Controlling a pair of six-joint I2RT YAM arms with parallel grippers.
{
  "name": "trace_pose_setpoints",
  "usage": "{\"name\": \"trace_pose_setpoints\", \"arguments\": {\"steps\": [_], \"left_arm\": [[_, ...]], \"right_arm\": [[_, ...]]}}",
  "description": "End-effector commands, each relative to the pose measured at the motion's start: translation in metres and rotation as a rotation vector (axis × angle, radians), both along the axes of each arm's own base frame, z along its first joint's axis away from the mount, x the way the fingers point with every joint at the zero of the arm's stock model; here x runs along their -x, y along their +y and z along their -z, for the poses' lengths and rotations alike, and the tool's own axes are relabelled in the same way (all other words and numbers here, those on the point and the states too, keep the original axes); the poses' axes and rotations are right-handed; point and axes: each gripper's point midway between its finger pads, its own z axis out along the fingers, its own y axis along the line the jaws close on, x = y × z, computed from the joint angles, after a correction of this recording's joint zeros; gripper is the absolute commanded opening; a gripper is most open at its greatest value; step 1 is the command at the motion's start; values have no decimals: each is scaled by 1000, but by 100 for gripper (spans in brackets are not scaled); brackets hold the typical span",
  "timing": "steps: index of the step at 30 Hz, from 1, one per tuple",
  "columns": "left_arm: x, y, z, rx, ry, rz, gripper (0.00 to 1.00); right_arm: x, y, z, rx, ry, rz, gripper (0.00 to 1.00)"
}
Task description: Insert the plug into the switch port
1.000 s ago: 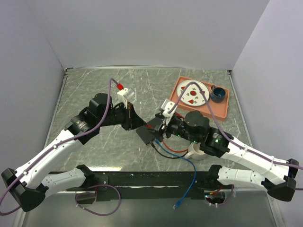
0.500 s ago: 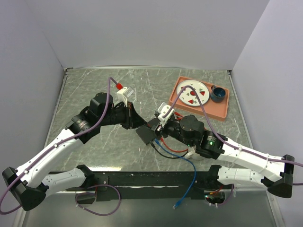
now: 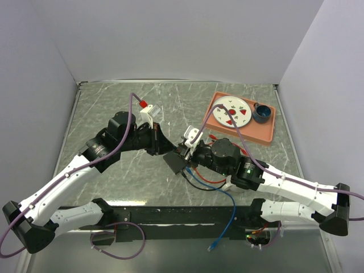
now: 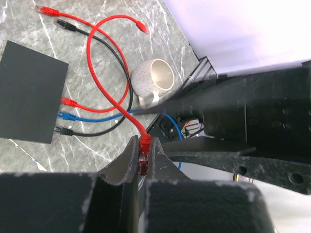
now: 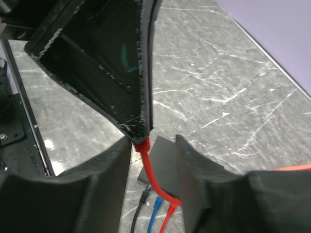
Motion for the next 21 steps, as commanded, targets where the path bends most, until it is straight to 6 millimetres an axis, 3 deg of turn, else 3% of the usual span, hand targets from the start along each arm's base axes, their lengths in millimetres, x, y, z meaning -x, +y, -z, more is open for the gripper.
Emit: {"name": "trace_pose_setpoints", "arguments": {"steps": [1,2,4,9,11,12,14,17,19,21], "left_arm": [[7,-3,-23,67,-25,26,1],[6,-3,-24,70,-25,25,1],[8,-4,-24,72,-24,34,1],[7,-1,-20,55,-31,26,3],[5,3,-20,45,-45,3,20],[4,4,-19,39,-46,-8,40],[-2,10,-21,25,-74,-53,66],[-9,19,-27,19,-105,-118,92],[-16,27,-29,10,-128,-182,99],[-21,31,-29,2,-145,-218,100]], "right_arm": [[2,7,-18,-54,-21,-22,34],[2,8,-17,-53,-18,-25,13],[3,8,-14,-42,-15,-32,1],[5,8,-13,-44,-14,-42,0],[7,7,-10,-42,-11,-47,0],[7,6,-10,-43,-10,-43,0],[8,5,-8,-37,-5,-43,0],[7,1,-6,-34,-3,-34,0],[7,-1,-4,-33,0,-26,0],[6,-5,-1,-32,3,-13,0]]}}
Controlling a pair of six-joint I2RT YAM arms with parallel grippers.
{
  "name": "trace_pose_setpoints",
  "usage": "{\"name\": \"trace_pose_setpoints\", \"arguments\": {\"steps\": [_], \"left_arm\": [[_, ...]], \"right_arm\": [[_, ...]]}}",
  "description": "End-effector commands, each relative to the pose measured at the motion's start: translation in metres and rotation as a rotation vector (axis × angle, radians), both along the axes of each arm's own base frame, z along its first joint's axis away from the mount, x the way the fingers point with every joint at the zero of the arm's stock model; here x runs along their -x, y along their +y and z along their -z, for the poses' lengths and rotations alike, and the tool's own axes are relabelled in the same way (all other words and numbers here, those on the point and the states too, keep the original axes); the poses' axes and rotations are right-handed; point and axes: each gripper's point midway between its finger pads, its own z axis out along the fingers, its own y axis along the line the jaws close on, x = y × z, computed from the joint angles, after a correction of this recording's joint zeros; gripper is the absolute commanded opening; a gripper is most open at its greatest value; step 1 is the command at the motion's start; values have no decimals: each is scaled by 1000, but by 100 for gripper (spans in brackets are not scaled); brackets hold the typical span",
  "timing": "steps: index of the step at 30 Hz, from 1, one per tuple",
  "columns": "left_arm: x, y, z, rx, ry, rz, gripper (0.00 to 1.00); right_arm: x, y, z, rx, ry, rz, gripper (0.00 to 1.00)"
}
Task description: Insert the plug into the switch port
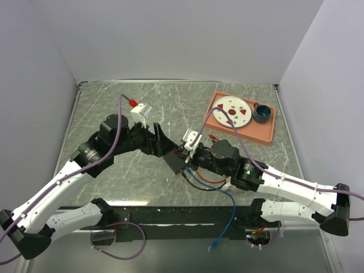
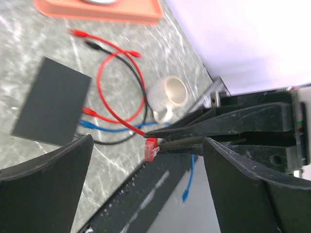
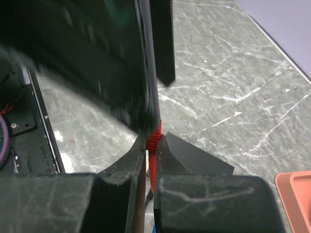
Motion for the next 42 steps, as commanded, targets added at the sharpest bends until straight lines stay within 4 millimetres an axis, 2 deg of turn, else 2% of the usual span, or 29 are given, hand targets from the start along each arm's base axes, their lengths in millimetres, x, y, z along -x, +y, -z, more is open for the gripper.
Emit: {"name": "trace_pose_setpoints", "arguments": {"steps": [1,9,18,26,35,42], "left_arm": [[-13,15,-17,7,-78,-114,100],[-24,16,-2,-46,-73,-137,97],[-37,11,25,-90,-44,-125,97],[-55,14,47,-98,-12,-127,97],[-84,14,79,-140,24,-131,97],[-111,13,99,-157,23,-157,97]], "right_arm": [[-3,-10,-11,-48,-19,44,0],[-9,-26,10,-30,30,133,0],[-27,-59,50,-15,154,271,0],[-42,-90,107,4,290,402,0],[-43,-97,168,69,404,461,0],[-49,-98,196,73,443,496,0]]}}
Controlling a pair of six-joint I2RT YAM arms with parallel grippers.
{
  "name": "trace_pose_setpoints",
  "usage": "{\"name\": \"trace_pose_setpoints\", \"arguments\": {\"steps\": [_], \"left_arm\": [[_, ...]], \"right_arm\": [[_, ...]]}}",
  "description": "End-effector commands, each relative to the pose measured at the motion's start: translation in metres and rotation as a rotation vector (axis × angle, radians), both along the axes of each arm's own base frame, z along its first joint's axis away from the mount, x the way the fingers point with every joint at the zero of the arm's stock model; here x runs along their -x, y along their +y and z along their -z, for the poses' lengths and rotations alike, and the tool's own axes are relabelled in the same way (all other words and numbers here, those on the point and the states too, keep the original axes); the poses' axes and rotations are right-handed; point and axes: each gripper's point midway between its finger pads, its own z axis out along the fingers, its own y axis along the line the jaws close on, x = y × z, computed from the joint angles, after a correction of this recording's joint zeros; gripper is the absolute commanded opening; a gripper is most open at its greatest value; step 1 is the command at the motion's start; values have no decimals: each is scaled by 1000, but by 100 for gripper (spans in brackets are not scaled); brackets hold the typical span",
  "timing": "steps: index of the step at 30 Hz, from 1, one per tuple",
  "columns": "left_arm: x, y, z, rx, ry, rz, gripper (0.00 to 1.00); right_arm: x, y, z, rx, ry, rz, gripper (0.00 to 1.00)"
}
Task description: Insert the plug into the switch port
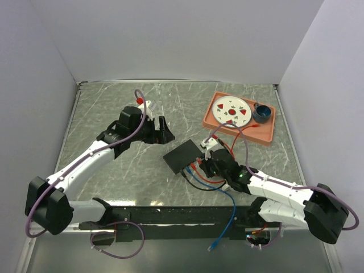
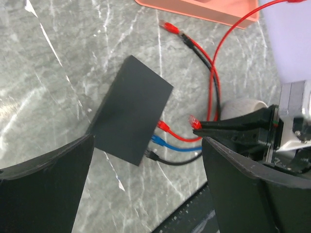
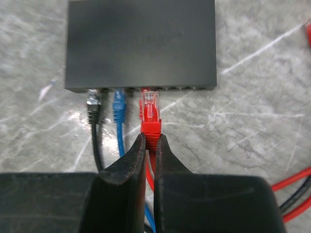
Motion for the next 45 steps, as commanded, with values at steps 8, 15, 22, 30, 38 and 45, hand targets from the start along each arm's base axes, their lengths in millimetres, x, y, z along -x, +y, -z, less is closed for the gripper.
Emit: {"name": "trace_pose_setpoints", "arguments": {"steps": [8,15,22,30,38,45], "left_arm": [[-46,-17,26,-11,-39,24,97],[-59,-28,49,-28,-29,71,97],[-82,-45,71,-64,-31,140,97],[-101,-67,103,-65,42,211,97],[-101,-79,128,-53,100,260,97],[-94,-89,139,-57,127,306,97]], "right_arm": [[-23,6,16,-56,82,127,0],[-24,7,31,-43,110,144,0],[-24,5,37,-28,116,149,0],[-23,-5,41,6,121,182,0],[-26,-5,49,42,143,197,0],[-23,-7,54,36,155,210,0]]}}
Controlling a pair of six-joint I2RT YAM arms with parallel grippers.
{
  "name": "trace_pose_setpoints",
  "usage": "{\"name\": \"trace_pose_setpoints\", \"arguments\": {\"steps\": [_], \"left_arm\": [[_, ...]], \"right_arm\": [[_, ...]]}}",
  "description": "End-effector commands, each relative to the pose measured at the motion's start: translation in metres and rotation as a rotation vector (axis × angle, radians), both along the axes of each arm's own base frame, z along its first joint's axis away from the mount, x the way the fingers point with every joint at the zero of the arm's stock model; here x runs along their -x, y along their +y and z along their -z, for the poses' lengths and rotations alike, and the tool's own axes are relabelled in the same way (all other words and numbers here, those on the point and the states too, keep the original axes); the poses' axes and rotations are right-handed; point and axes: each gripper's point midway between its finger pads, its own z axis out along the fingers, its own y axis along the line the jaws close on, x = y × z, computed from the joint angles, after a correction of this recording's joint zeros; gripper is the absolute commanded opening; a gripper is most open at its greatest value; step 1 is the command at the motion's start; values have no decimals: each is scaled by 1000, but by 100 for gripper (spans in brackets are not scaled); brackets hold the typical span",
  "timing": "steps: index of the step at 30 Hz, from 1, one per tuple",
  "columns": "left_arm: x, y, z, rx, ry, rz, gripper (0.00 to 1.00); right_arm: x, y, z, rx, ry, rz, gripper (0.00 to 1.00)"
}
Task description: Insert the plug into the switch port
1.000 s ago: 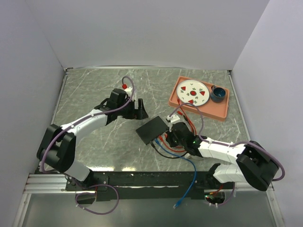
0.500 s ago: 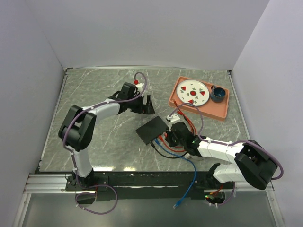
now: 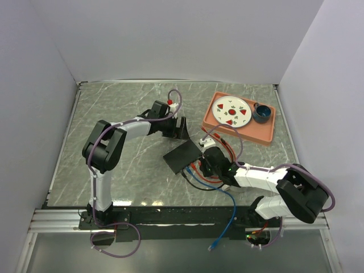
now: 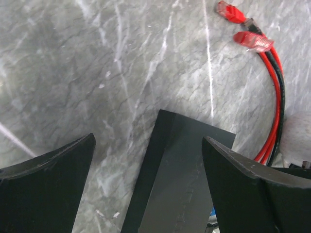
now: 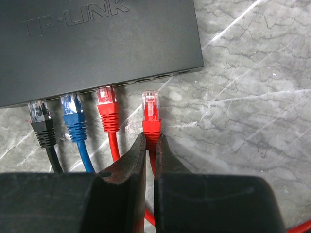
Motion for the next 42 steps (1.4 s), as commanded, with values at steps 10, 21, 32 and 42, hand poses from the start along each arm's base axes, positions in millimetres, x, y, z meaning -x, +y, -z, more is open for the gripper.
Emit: {"name": "trace_pose_setpoints", "arguments": {"steps": [10,21,32,42], "left_arm": [[16,-28,-4,48,-11,114,99],[23,-27,-2,54,14,128,96],[34,-26,2,64,41,145,91],[40,-28,3,68,52,164,88]], "right_arm": [[-11,8,-16,-38,-49,10,0],[-8,20,-17,-38,-49,-19,0],[-18,26,-18,-21,-53,-8,0],[-20,23,-11,12,-43,9,0]]}}
